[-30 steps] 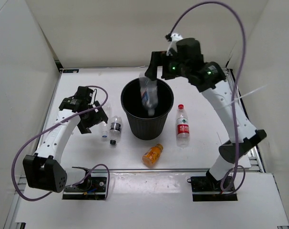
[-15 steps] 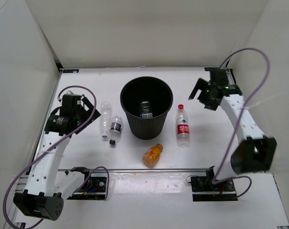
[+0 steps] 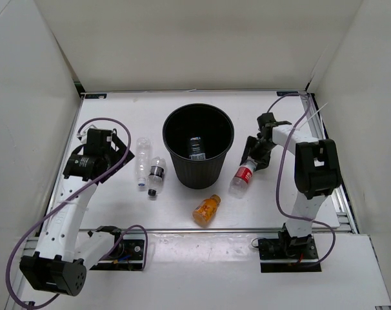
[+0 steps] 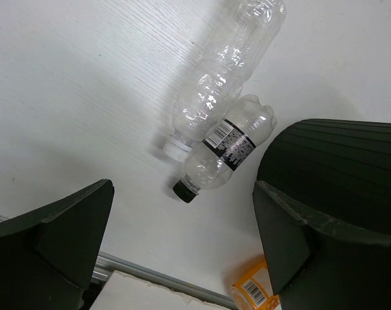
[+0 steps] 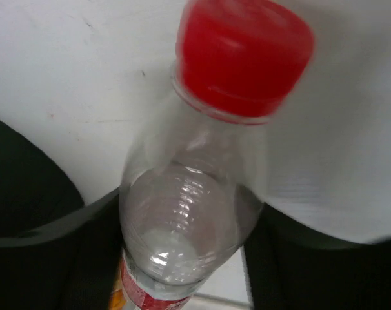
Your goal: Put the plastic bottles in the bin
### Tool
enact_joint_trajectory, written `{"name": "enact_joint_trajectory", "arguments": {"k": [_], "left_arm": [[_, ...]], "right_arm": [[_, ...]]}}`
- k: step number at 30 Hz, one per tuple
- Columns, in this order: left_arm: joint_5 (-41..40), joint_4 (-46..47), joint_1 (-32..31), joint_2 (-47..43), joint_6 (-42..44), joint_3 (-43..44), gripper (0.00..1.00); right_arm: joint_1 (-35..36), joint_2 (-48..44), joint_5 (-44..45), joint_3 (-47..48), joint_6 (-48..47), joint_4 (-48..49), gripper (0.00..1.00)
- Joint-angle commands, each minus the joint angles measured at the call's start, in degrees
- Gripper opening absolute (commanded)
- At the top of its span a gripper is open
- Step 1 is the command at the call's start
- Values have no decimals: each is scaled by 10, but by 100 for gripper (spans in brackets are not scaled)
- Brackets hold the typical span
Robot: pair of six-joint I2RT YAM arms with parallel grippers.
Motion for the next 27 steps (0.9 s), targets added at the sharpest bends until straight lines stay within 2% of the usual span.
{"name": "enact_joint_trajectory", "arguments": {"k": [1,3,4,6,8,12,14,16,19,22,23,24,26,27], "left_arm": [[-24,-6,4,7,3,-2,100],[-24,-12,4,13,3,-2,100],[-24,-12,4,20,3,-2,100],[-24,-18,4,25,3,4,100],[-24,-18,4,25,3,4,100],[-31,-18,4,25,3,-2,100],[-11,7,4,25,24,-8,100],[21,21,4,33,34,-8,100],[45,44,4,64,34,-8,100],[51,55,4,111,45,-2,100],[51,55,4,125,50,-2,100],[51,62,4,138,50,5,100],[51,82,4,176,64,14,100],[51,89,4,188,79,21,100]], "right_arm": [[3,18,0,21,5,-22,60],[-4,-3,6,31,11,-33,45],[-9,-35,18,40,21,-41,43],[-9,-73,31,70,41,-79,39],[-15,-135,42,148,59,-119,36],[13,-221,80,312,95,-110,35],[53,-249,101,351,83,-66,41],[91,-238,101,409,67,-24,44],[154,-179,112,489,13,-36,47],[212,-133,109,494,-33,-51,55],[224,-124,97,494,-46,-59,61],[237,-104,92,494,-55,-67,76],[259,-81,123,530,-55,-144,96],[259,-75,136,568,-49,-166,100]]}}
